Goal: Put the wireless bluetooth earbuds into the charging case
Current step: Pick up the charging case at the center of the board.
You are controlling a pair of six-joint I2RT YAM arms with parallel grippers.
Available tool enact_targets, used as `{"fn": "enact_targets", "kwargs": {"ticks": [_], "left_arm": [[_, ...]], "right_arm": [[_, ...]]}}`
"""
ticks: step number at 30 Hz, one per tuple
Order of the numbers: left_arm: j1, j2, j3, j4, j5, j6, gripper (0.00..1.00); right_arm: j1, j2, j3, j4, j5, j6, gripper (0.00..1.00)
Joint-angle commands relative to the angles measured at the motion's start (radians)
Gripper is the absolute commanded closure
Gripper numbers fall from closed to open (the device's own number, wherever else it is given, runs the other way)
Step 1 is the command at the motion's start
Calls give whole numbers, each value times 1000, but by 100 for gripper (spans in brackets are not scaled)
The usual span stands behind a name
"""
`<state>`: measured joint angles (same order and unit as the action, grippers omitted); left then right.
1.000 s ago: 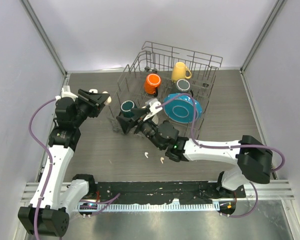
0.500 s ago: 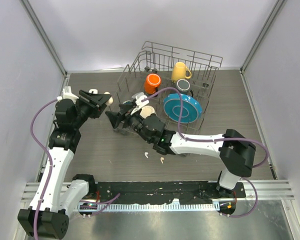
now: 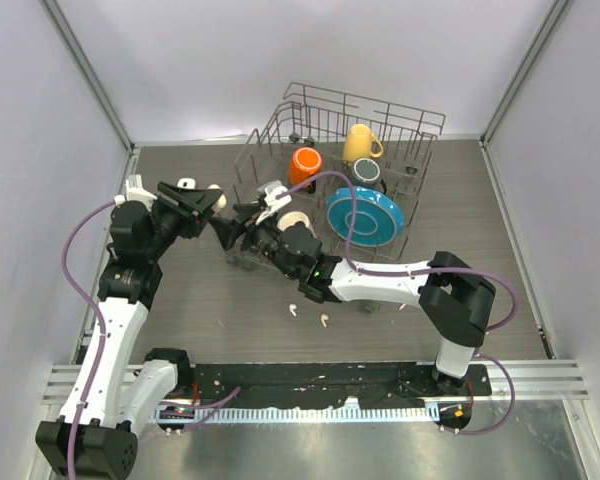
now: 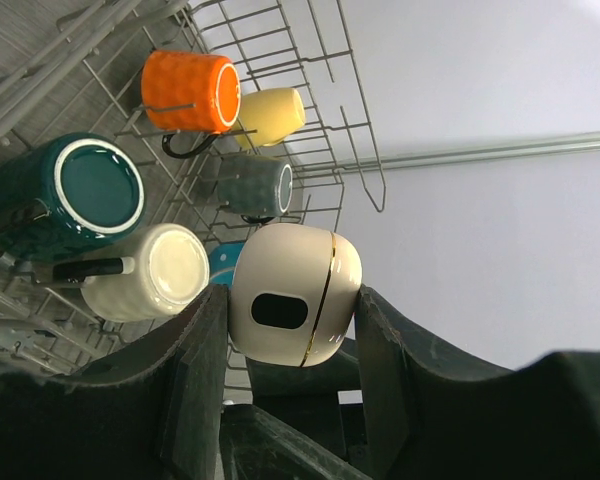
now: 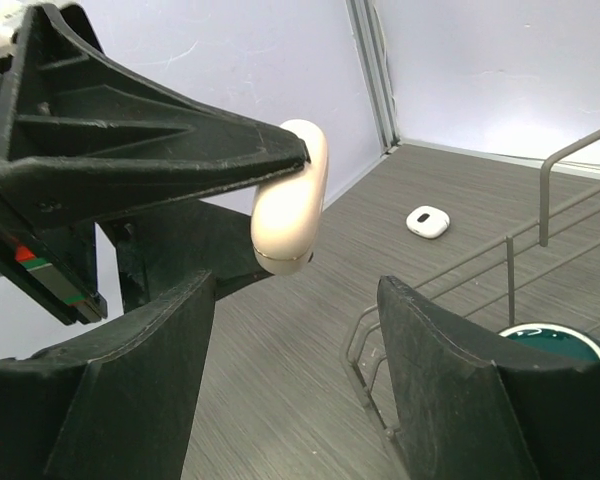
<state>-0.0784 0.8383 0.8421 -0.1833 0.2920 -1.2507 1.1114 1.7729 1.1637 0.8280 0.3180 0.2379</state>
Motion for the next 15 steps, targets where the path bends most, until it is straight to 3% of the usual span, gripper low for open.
{"fn": "enact_targets", "kwargs": {"ticks": [1,15], "left_arm": [[-4,-21,-5,59,16,-9,94],[-4,-18,-3,58,21,-6,94]], "right_arm": [[-1,-12,41,99,-16,-21,30],[-18,10,60,120,-19,-19,35]]}}
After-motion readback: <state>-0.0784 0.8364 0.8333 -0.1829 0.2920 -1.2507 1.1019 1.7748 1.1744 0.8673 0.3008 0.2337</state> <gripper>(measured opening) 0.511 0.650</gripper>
